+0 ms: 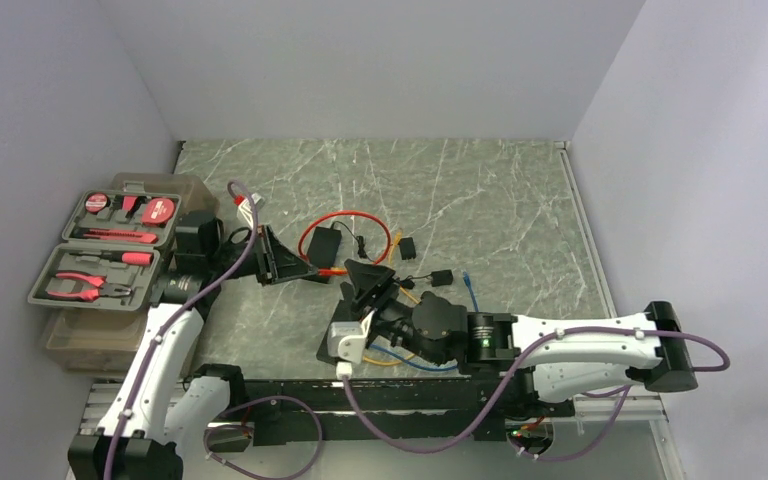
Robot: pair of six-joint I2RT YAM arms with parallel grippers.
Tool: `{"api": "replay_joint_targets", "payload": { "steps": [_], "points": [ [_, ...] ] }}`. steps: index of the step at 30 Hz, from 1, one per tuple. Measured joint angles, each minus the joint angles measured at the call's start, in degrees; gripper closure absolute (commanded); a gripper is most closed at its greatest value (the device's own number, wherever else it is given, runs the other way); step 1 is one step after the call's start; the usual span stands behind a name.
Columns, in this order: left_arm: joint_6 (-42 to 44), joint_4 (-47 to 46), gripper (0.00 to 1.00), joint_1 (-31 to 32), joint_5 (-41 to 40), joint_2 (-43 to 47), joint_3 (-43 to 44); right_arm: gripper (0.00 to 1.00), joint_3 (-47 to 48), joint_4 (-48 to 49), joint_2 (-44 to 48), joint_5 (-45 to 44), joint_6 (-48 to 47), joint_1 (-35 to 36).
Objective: Insert the plug into the switch port
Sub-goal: Pick up the connector from the center of the board.
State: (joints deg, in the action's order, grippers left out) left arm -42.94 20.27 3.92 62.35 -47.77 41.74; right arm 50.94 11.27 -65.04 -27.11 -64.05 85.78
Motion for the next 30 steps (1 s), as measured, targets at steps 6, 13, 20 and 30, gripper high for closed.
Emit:
{"api": "replay_joint_targets", "payload": {
  "steps": [6, 13, 20, 30],
  "points": [
    [13.4, 12.3, 1.0, 0.7, -8.5, -5.3, 6.4, 0.47, 4.5, -11.3, 2.8, 2.2, 13.8, -1.9],
    [24.1, 24.2, 1.0, 8.8, -27.2, -6.6, 13.9, 0.47, 4.7, -19.0, 2.9, 1.7, 25.0, -4.7],
    [28.1, 34.2, 1.0, 28.6, -52.7, -14.0, 25.1, 0.48, 7.1, -23.8, 3.0, 2.0, 33.4, -8.5],
    [28.2, 39.1, 1.0, 44.1, -81.6, -13.8, 29.7, 0.49, 6.3, -25.4, 7.9, 3.2, 37.0, -8.7]
  ]
}}
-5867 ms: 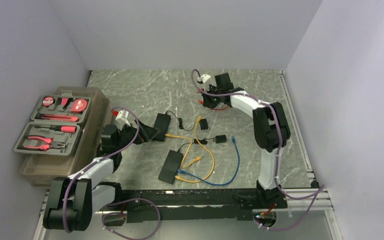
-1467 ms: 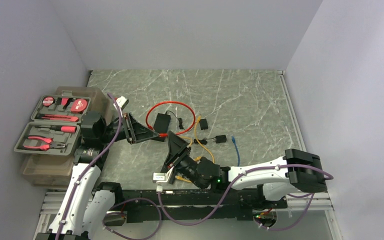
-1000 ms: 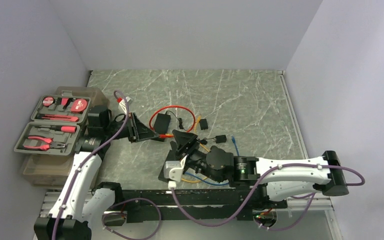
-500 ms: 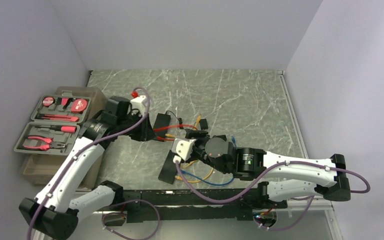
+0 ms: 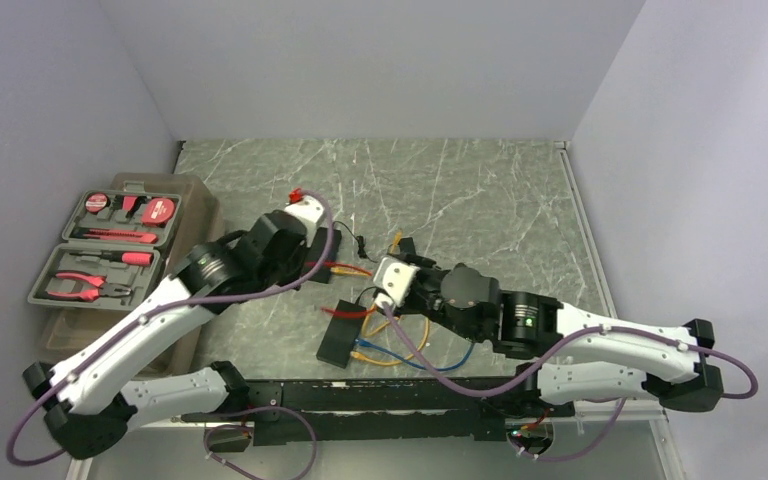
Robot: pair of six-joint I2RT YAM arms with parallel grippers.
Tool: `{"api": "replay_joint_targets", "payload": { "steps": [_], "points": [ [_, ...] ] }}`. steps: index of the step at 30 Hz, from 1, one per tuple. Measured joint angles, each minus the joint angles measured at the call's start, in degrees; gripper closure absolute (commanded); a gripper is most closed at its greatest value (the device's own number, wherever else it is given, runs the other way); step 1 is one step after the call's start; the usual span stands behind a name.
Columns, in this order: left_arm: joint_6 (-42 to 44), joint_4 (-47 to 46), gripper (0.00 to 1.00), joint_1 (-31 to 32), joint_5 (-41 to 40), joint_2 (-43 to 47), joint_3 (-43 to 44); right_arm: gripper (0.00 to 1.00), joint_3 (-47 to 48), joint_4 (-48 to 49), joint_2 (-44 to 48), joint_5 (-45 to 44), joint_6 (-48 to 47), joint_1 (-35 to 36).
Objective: Insert the plug into the switch port
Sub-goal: Pick up the connector from the center of the board.
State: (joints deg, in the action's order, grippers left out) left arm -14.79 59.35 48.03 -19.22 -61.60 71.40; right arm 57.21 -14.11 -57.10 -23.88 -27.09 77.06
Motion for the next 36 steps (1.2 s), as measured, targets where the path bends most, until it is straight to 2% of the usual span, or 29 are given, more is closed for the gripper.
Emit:
{"api": "replay_joint_targets", "payload": {
  "steps": [5, 10, 16, 29, 36],
  "points": [
    [1.7, -5.5, 1.0, 0.5, -2.3, 11.2, -4.2, 0.5, -0.7, 0.0, 5.0, 2.1, 0.6, -0.1],
    [5.6, -12.5, 1.0, 0.6, 1.5, 20.3, -8.0, 0.5, -0.7, 0.0, 6.5, 6.2, 0.7, -0.2],
    [9.9, -18.4, 1.0, 0.7, 13.4, 24.0, -11.6, 0.5, 0.0, -1.4, 4.5, 13.8, 0.8, -0.2],
    [15.0, -23.0, 1.0, 0.8, 38.1, 30.3, -14.7, 0.48, 7.3, -5.9, 0.1, 29.8, 0.7, -0.3],
    [15.6, -23.8, 1.0, 0.8, 45.8, 30.7, -15.0, 0.49, 7.5, -6.0, -0.4, 33.4, 0.7, -0.4]
  ]
}}
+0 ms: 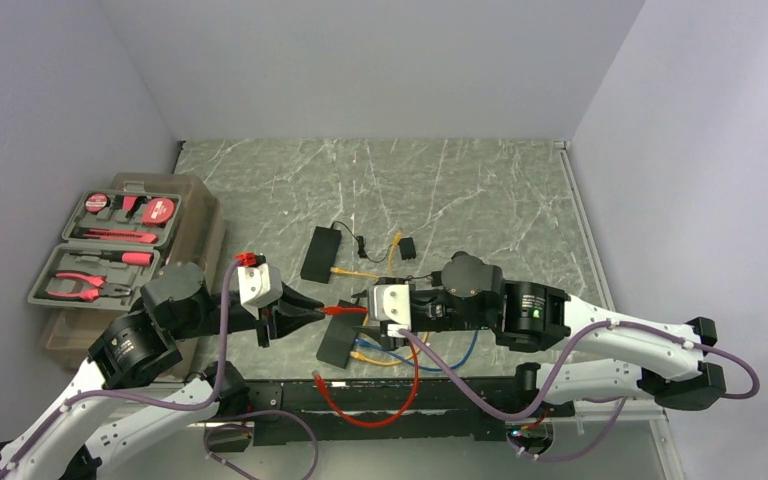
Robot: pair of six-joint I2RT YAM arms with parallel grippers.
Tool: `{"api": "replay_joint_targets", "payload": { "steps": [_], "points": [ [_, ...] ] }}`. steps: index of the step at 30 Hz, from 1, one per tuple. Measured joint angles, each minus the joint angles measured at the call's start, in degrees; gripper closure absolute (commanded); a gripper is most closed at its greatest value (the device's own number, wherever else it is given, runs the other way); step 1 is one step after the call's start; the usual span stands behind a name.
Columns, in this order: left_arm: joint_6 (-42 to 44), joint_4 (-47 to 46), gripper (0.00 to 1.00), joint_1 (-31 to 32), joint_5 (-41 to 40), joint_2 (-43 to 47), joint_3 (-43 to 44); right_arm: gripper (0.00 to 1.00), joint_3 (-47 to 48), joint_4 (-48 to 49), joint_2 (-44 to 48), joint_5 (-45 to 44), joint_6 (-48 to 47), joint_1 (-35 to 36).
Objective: Insert the plug into the switch port
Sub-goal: Pick up the connector from the center of the board.
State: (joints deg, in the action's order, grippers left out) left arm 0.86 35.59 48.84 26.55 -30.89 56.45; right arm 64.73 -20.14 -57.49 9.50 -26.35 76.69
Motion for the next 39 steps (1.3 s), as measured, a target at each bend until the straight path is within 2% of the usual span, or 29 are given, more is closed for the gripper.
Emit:
{"api": "replay_joint_targets", "payload": {
  "steps": [8, 22, 39],
  "points": [
    [-0.1, -1.6, 1.0, 0.0, 3.8, 0.0, -0.2, 0.56, 0.6, 0.0, -3.1, 1.6, 0.0, -0.1],
    [-0.7, -2.0, 1.0, 0.0, 5.6, 0.0, -0.4, 0.67, 0.6, 0.7, -3.3, 3.1, 0.0, -0.1],
    [-1.5, -2.3, 1.0, 0.0, 6.3, -0.1, -0.4, 0.72, 0.6, 2.2, -3.3, 4.5, 0.0, -0.1]
  ]
}}
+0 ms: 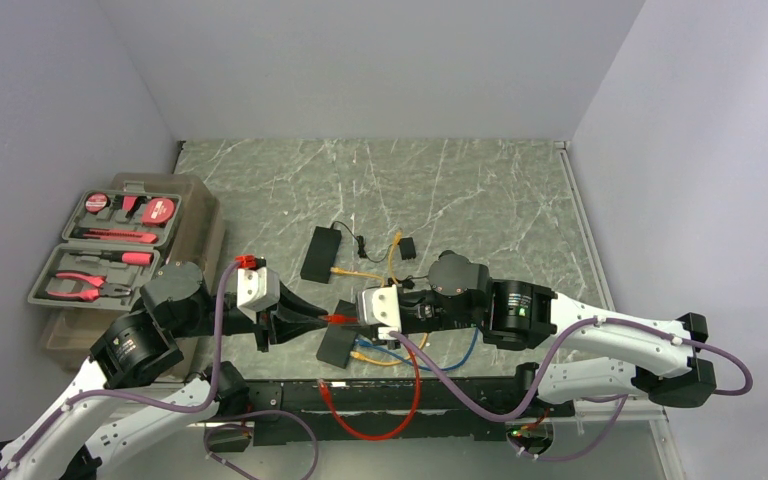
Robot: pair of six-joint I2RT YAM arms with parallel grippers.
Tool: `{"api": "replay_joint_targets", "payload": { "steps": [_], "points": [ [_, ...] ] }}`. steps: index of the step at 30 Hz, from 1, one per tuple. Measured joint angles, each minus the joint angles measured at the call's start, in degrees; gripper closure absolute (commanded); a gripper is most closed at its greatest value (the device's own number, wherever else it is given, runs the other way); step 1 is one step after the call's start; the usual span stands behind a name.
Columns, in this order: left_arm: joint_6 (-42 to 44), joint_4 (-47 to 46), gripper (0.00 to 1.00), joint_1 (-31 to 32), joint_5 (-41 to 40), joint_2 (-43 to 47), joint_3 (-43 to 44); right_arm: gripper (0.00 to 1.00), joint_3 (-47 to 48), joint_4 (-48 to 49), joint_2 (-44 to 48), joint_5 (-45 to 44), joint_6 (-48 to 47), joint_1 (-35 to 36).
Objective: Insert the plug into the switch port
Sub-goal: Pick up the connector from the center of the board.
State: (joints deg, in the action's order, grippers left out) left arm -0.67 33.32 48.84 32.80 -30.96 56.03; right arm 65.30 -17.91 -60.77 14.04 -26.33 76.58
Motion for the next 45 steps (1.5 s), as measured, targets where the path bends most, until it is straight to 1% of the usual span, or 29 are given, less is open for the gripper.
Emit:
{"api": "replay_joint_targets", "payload": {
  "steps": [11, 13, 19, 21, 22, 23, 24, 26, 27, 28, 29, 30, 31, 32, 34, 36, 37, 38, 39, 45],
  "points": [
    [0.0, -0.1, 1.0, 0.0, 0.3, 0.0, 0.0, 0.73, 0.0, 0.0, -0.8, 0.1, 0.0, 0.0],
    [0.0, -0.1, 1.0, 0.0, 0.4, 0.0, 0.0, 0.75, 0.0, 0.0, -1.1, 0.1, 0.0, 0.0],
    [-0.2, -0.1, 1.0, 0.0, 0.4, 0.0, -0.2, 0.82, 0.0, 0.0, -1.4, 0.5, 0.0, 0.0],
    [-0.2, -0.1, 1.0, 0.0, 0.5, 0.0, -0.2, 0.87, 0.1, 0.0, -1.4, 0.5, 0.0, 0.0],
    [-0.2, -0.1, 1.0, 0.0, 0.5, 0.0, -0.2, 0.92, 0.1, 0.0, -1.4, 0.4, 0.0, -0.1],
    [-0.2, -0.1, 1.0, 0.0, 0.5, 0.0, -0.2, 0.98, 0.1, 0.0, -1.4, 0.4, 0.0, -0.1],
    [-0.2, -0.1, 1.0, 0.0, 0.6, 0.1, -0.2, 1.0, 0.1, 0.0, -1.4, 0.4, 0.0, -0.1],
    [-0.2, -0.1, 0.99, 0.0, 0.6, 0.1, -0.2, 1.0, 0.2, 0.0, -1.4, 0.4, 0.3, -0.2],
    [-0.2, -0.1, 0.93, 0.0, 0.6, 0.1, -0.2, 1.0, 0.2, 0.0, -1.4, 0.4, 0.3, -0.2],
    [-0.2, -0.1, 0.84, 0.0, 0.6, 0.1, -0.2, 1.0, 0.2, 0.0, -1.4, 0.4, 0.4, -0.2],
    [-0.3, -0.1, 0.77, 0.0, 0.6, 0.1, -0.2, 1.0, 0.2, 0.0, -1.4, 0.4, 0.4, -0.2],
    [-0.4, -0.1, 0.72, 0.0, 0.5, 0.1, -0.2, 1.0, 0.2, 0.0, -1.4, 0.4, 0.4, -0.2],
    [-0.5, -0.1, 0.62, 0.0, 0.4, 0.1, -0.2, 1.0, 0.2, 0.0, -1.4, 0.4, 0.4, -0.2],
    [-0.7, -0.1, 0.51, 0.0, 0.3, 0.1, -0.2, 1.0, 0.2, 0.0, -1.4, 0.4, 0.4, -0.2],
    [-1.1, -0.2, 0.34, 0.0, -0.5, 0.1, -0.2, 1.0, 0.2, 0.0, -1.4, 0.4, 0.4, -0.2],
    [-1.6, -0.4, 0.2, 0.0, -1.9, 0.2, -0.2, 1.0, 0.2, 0.0, -1.4, 0.0, 0.4, -0.2],
    [-2.2, -0.8, 0.17, 0.0, -3.4, 0.3, -0.3, 1.0, 0.2, 0.0, -1.4, -0.4, 0.4, -0.2],
    [-2.5, -1.2, 0.07, 0.0, -4.7, 0.6, -0.4, 1.0, 0.2, 0.0, -1.2, -0.8, 0.5, -0.2],
    [-3.0, -1.5, 0.01, 0.0, -6.3, 1.0, -0.5, 1.0, 0.2, 0.0, -1.1, -1.5, 0.5, -0.2],
    [-6.3, -4.6, 0.01, 0.0, -16.0, 2.5, -1.5, 1.0, -0.1, -1.2, 0.8, -7.5, 0.9, -0.2]
  ]
}}
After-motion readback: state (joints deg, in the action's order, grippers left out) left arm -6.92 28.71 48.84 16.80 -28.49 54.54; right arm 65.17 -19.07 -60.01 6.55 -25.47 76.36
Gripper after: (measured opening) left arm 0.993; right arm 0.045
